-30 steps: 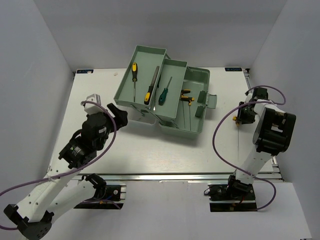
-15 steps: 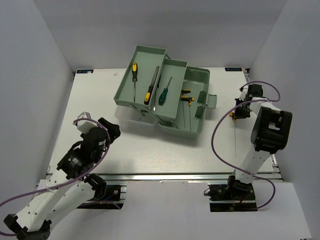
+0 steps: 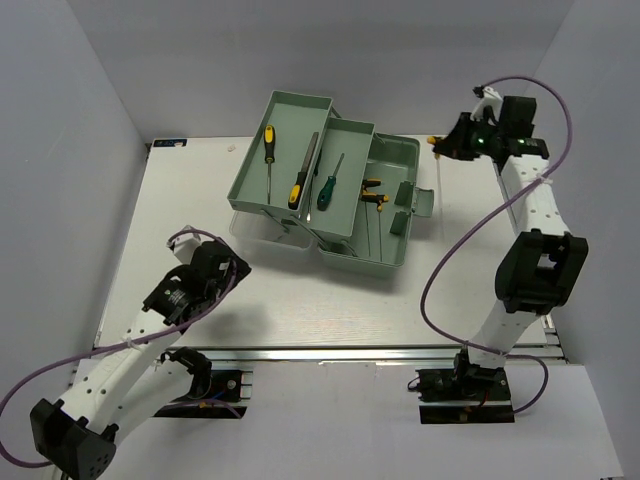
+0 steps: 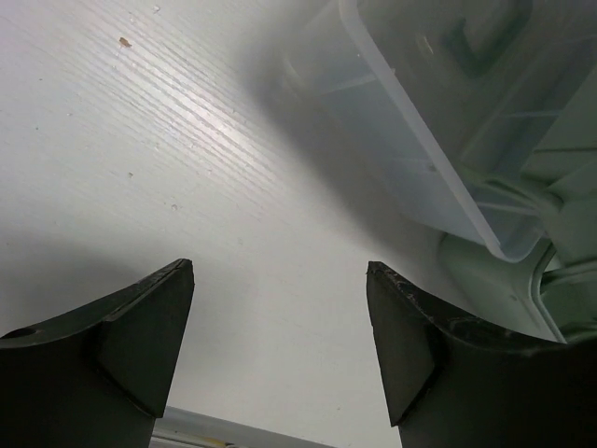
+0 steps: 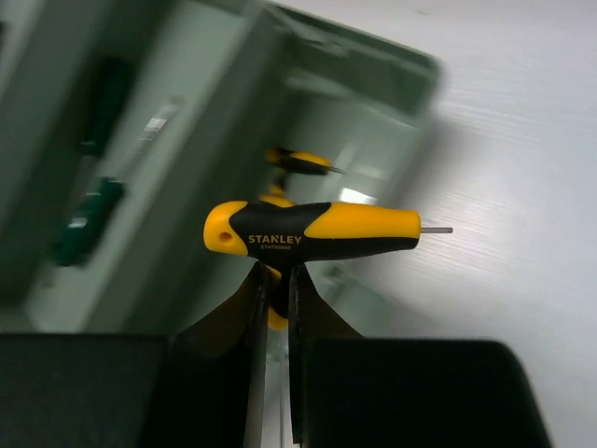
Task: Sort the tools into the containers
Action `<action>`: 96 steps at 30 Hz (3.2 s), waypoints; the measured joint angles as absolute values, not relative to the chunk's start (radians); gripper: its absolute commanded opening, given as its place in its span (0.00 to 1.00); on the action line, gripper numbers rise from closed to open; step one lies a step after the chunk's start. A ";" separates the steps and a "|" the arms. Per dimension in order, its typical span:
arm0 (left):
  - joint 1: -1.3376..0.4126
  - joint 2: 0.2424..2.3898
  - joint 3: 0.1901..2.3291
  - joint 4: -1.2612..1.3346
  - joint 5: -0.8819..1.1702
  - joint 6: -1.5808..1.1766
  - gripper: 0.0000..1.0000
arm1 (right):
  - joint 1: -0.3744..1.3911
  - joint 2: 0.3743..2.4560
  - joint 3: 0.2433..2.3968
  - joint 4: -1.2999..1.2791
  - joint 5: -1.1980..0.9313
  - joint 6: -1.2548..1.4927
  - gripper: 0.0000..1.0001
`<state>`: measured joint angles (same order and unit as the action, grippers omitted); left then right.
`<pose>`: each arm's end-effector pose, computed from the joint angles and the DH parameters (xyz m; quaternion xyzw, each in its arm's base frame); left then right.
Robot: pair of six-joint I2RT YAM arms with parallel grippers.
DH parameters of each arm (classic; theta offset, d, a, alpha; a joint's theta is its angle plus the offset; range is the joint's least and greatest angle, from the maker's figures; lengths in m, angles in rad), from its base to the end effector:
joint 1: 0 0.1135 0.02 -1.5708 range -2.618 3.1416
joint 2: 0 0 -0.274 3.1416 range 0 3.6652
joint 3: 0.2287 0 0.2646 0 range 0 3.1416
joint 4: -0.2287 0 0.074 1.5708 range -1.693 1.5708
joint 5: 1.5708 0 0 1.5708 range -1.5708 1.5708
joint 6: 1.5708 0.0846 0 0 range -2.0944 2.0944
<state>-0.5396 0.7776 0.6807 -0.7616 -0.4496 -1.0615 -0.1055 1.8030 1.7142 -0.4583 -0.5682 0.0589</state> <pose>0.1778 -0.0636 0.2268 -0.3108 0.8627 -0.0985 0.3866 0.4714 -0.0041 0.3415 -0.0681 0.8453 0.2333 0.4757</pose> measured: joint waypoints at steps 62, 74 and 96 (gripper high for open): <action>-0.283 0.643 0.939 -1.185 -0.413 -1.185 0.64 | 1.084 2.120 1.679 -0.063 0.027 -0.772 0.62; -0.283 0.681 0.777 -1.090 -0.327 -1.178 0.64 | 1.074 2.170 1.695 -0.063 0.070 -0.728 0.00; -0.190 0.957 0.441 -0.484 0.020 -1.213 0.32 | 0.928 1.612 1.345 -0.164 -0.221 -0.463 0.00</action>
<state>-0.1898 0.9573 0.4408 -0.4839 0.0204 -1.2133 0.9283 1.6119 1.3449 -0.1638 -0.2207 -0.4633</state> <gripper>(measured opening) 0.336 0.089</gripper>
